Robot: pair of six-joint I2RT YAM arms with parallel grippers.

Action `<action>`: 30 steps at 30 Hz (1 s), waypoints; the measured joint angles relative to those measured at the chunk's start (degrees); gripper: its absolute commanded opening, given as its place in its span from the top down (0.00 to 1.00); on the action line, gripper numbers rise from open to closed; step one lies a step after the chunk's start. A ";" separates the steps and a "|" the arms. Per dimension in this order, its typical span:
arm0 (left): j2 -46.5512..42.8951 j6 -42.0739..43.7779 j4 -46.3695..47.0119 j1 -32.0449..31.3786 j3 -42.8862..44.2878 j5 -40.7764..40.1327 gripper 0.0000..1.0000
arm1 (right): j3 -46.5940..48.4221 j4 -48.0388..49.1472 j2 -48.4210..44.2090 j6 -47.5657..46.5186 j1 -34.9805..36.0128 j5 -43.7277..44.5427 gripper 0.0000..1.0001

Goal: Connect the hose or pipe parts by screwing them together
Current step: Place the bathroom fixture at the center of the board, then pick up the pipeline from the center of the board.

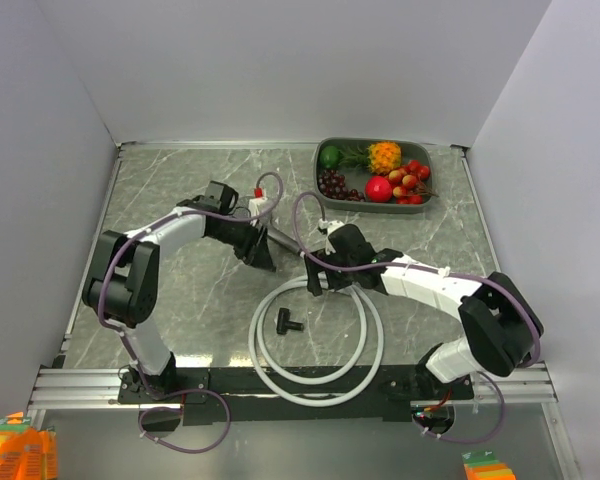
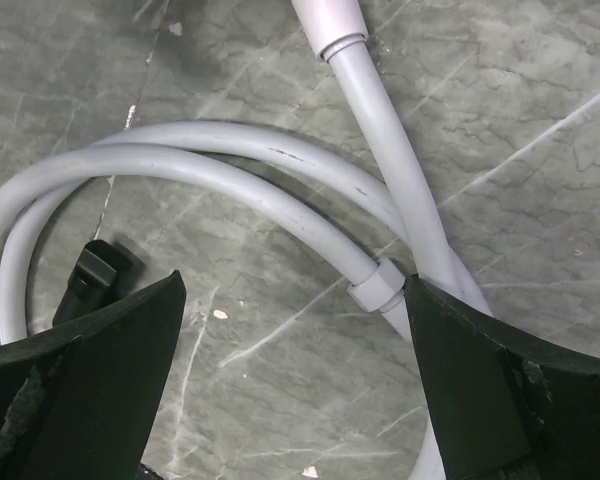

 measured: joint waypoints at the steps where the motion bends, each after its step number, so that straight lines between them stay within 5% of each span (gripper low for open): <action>1: 0.04 0.74 -0.31 -0.52 -0.22 -0.17 0.36 | 0.00 -0.07 0.04 -0.02 -0.20 -0.07 0.00; 11: 0.39 10.10 -2.12 -5.68 -1.53 -1.14 0.22 | -9.05 -1.44 -11.19 2.89 -0.94 -2.78 0.01; 18: 0.22 13.09 -1.07 -10.64 -5.03 -6.36 0.24 | -12.26 -2.97 -16.37 5.70 1.88 -4.48 0.02; 26: -0.92 12.92 7.58 -15.50 -8.22 -17.57 0.69 | -12.70 -4.37 -10.71 6.38 1.99 -4.42 0.05; 30: -3.93 12.22 12.04 -16.61 -11.50 -22.62 0.82 | -12.31 -4.63 -9.92 6.69 1.99 -3.41 0.04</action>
